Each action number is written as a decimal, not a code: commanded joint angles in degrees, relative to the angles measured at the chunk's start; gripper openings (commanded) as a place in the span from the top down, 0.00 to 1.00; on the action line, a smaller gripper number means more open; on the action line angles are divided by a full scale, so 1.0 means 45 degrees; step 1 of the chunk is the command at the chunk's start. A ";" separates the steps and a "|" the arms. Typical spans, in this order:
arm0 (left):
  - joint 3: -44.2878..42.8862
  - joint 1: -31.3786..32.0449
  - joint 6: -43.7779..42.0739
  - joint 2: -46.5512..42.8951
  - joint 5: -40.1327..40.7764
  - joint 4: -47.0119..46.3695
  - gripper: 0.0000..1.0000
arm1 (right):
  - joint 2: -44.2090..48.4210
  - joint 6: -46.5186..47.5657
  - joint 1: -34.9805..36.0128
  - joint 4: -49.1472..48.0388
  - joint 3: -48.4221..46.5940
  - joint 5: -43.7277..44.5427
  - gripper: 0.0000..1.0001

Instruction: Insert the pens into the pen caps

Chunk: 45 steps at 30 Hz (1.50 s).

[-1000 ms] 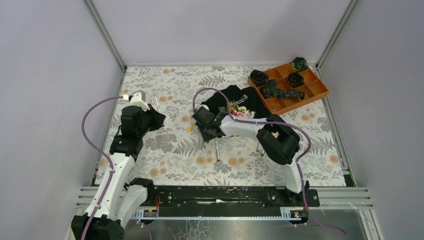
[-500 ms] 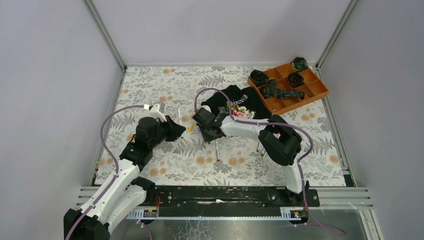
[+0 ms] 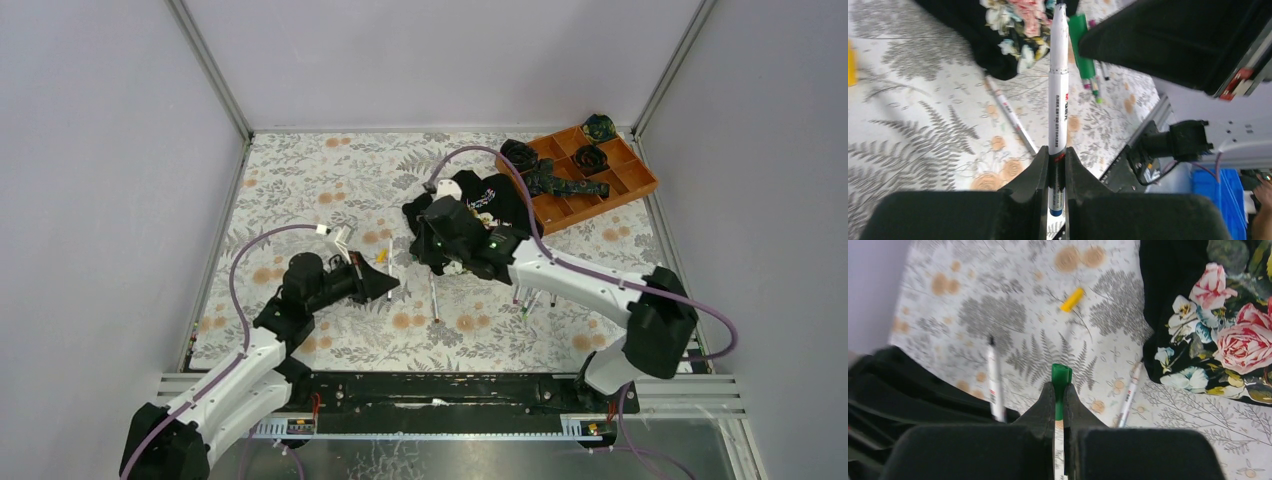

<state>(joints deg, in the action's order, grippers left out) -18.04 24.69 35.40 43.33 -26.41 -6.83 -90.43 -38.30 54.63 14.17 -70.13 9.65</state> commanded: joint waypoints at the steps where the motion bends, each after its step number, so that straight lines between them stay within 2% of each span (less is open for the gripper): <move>1: -0.0007 0.0571 0.0282 0.0099 -0.1233 -0.1971 1.00 | 0.1159 -0.1179 -0.0070 -0.1709 0.0474 0.0689 1.00; 15: -0.0112 0.1472 0.0069 0.0105 -0.1196 -0.1785 1.00 | 0.1802 -0.1063 -0.0069 -0.2977 0.0292 0.1398 1.00; 45: -0.0325 0.1626 -0.0112 -0.0115 -0.0643 -0.1239 1.00 | 0.1820 -0.0873 -0.0070 -0.3169 0.0715 0.0040 1.00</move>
<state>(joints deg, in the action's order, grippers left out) -18.04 31.53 36.01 43.53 -29.89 -10.55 -83.94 -42.63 54.54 3.05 -67.33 11.11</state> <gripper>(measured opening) 0.070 0.032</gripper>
